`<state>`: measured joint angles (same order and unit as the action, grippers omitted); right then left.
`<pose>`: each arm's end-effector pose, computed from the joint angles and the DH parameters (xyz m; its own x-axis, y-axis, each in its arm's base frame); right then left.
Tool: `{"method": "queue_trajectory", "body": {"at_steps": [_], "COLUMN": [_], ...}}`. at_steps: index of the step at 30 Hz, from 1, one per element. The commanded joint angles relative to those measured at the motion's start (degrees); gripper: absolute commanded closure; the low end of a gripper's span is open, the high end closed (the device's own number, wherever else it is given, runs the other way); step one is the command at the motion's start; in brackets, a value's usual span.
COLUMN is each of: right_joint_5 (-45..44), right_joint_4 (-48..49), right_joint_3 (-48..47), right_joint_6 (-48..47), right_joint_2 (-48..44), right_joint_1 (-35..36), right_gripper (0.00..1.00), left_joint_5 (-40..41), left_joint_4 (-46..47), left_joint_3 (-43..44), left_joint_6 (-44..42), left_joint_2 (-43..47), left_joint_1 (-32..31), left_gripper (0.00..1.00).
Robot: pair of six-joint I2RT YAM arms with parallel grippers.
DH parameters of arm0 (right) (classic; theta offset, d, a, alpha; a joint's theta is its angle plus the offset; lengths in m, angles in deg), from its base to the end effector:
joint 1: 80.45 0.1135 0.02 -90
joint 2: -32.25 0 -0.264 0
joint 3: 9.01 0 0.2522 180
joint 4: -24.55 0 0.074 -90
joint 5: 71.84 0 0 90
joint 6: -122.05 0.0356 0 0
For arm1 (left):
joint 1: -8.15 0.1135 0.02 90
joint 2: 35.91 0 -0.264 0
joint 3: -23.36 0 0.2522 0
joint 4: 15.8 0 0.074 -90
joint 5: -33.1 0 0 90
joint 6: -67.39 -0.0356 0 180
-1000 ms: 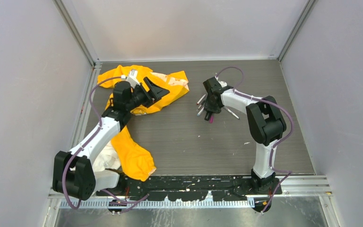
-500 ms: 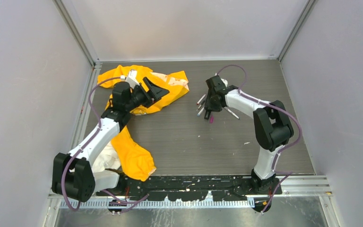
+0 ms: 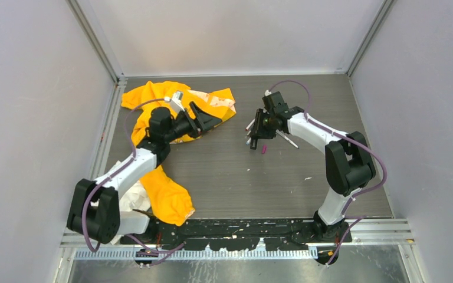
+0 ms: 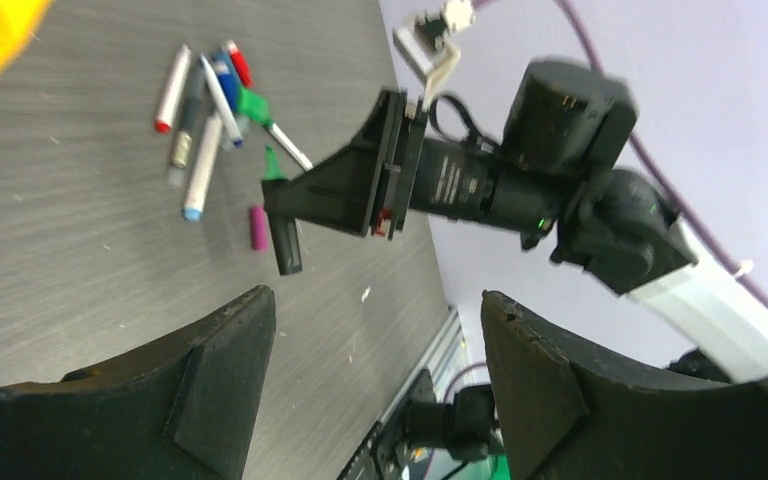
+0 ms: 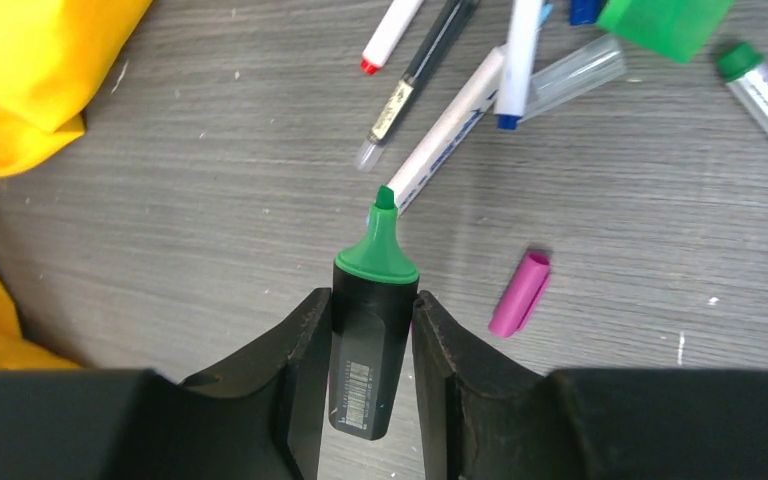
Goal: Insert the pens into the pen caps
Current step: Pick up the pen from the center of the board.
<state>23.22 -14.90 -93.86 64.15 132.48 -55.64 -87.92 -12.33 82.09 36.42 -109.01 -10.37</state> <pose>0.3374 0.1594 0.2169 -0.8752 0.1786 -0.4496 0.0012 0.9302 0.3672 0.2693 -0.1096 0.2837 -0.7371 -0.5280 -0.4217 0.2333 0.3869 -0.8921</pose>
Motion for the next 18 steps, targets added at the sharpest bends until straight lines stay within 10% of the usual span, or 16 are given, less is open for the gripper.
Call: {"method": "queue_trajectory", "body": {"at_steps": [1,18], "right_joint_5": [8.17,14.59], "right_joint_4": [3.13,5.91], "right_joint_3": [-0.16,-0.80], "right_joint_6": [-2.03,1.95], "right_joint_2": [-2.23,-1.35], "right_joint_1": [-0.60,-1.40], "right_gripper": [0.78,0.81], "left_joint_5": [-2.39,4.18], "left_joint_4": [14.74,30.79], "left_joint_3": [-4.91,-3.51], "left_joint_6": [2.22,11.77], "left_joint_2": [-5.46,-26.91], "left_joint_1": [-5.56,-15.35], "left_gripper": [0.24,0.35]}}
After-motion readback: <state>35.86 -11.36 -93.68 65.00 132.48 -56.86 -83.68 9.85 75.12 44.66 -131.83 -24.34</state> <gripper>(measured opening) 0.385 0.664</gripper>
